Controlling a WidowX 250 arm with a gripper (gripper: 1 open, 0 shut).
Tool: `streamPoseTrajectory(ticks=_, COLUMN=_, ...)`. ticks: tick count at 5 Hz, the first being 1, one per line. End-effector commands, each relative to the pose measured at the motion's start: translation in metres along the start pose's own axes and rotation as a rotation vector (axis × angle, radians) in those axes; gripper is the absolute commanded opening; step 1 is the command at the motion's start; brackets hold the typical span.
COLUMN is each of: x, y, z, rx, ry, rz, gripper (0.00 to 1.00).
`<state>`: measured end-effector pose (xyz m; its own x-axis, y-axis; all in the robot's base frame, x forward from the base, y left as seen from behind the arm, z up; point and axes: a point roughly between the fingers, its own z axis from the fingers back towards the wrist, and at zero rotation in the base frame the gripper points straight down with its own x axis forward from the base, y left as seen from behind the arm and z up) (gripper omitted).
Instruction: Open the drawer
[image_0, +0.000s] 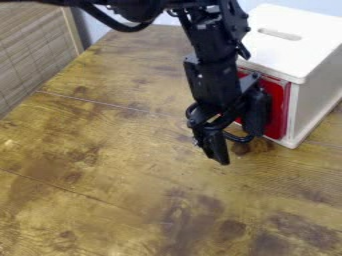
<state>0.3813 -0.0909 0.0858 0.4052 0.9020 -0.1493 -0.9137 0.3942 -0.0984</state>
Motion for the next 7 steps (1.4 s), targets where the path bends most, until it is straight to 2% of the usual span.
streamPoseTrajectory(ticks=1, x=0.013, y=-0.015, z=0.023, rx=-0.060, ry=-0.047, rz=0.000, gripper=1.00)
streamPoseTrajectory(ticks=2, x=0.023, y=-0.019, z=0.022, rx=-0.052, ry=-0.061, rz=0.006, gripper=1.00)
streamPoseTrajectory(ticks=4, x=0.026, y=-0.008, z=0.021, rx=-0.048, ry=-0.096, rz=0.113, gripper=1.00)
streamPoseTrajectory(ticks=6, x=0.045, y=0.005, z=0.030, rx=-0.049, ry=-0.105, rz=0.100, gripper=1.00)
streamPoseTrajectory(ticks=7, x=0.046, y=0.000, z=0.025, rx=-0.044, ry=-0.107, rz=0.079, gripper=1.00)
